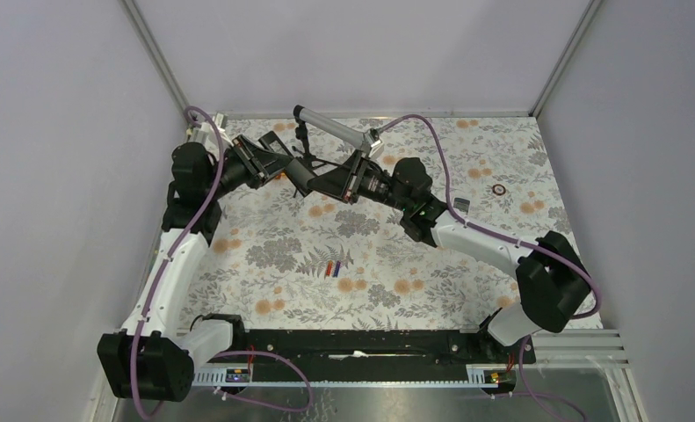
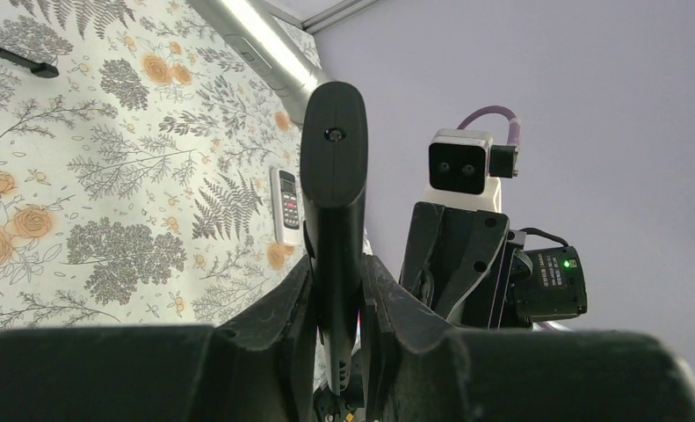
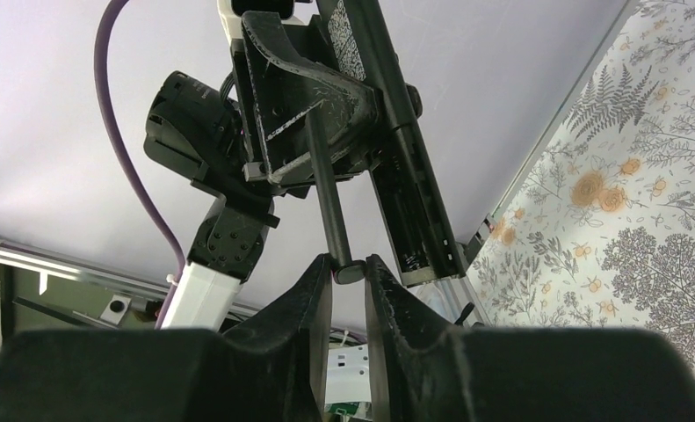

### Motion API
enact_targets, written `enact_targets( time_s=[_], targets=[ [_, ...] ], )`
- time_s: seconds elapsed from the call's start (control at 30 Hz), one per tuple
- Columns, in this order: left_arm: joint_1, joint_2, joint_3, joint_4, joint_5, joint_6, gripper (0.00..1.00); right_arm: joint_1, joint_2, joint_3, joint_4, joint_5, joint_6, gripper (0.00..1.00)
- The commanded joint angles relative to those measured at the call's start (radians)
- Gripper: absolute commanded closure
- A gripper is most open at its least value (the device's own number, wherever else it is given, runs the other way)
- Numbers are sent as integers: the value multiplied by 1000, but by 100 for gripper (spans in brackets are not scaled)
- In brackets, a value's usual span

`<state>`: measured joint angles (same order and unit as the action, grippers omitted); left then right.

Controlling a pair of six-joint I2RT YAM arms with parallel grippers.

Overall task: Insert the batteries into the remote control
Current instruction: Remove the battery cover from the remote control, then place the battery cover at the center of the board.

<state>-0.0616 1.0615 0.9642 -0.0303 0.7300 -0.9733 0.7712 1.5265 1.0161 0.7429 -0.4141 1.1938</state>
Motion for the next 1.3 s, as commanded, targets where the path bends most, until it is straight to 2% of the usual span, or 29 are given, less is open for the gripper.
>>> enact_targets(
  time_s=[0.0,0.27,0.43,0.57,0.77,0.93,1.1,1.13,1.17,1.23,1.27],
  targets=[
    [-7,-20,-12,35,32,17,100,-4,17,44,93,-3,-10,77],
    [-6,-21,11,-240,-199,190,100,-11,-53,-46,31,37,-86,83],
    [-6,-31,-5,-272,-239,236,100,-39,-160,-170,-85,97,-153,83],
    [-6,-44,-27,-230,-180,249,100,-53,-269,-285,-232,197,-195,83],
    [-6,-137,-126,-66,-25,299,100,-78,-395,-499,-460,362,-64,84],
    [-5,-207,-214,121,125,280,100,-145,-367,-627,-437,346,25,84],
    [-6,-208,-210,188,217,260,100,-187,-262,-674,-327,271,60,84],
    [-6,-208,-205,186,230,267,100,-188,-249,-675,-317,262,60,82],
    [-6,-208,-200,179,234,278,100,-190,-240,-671,-322,263,58,74],
    [-6,-209,-190,167,239,298,100,-193,-236,-648,-372,279,32,52],
    [-6,-209,-186,162,243,307,100,-193,-243,-624,-450,299,0,44]
  ],
)
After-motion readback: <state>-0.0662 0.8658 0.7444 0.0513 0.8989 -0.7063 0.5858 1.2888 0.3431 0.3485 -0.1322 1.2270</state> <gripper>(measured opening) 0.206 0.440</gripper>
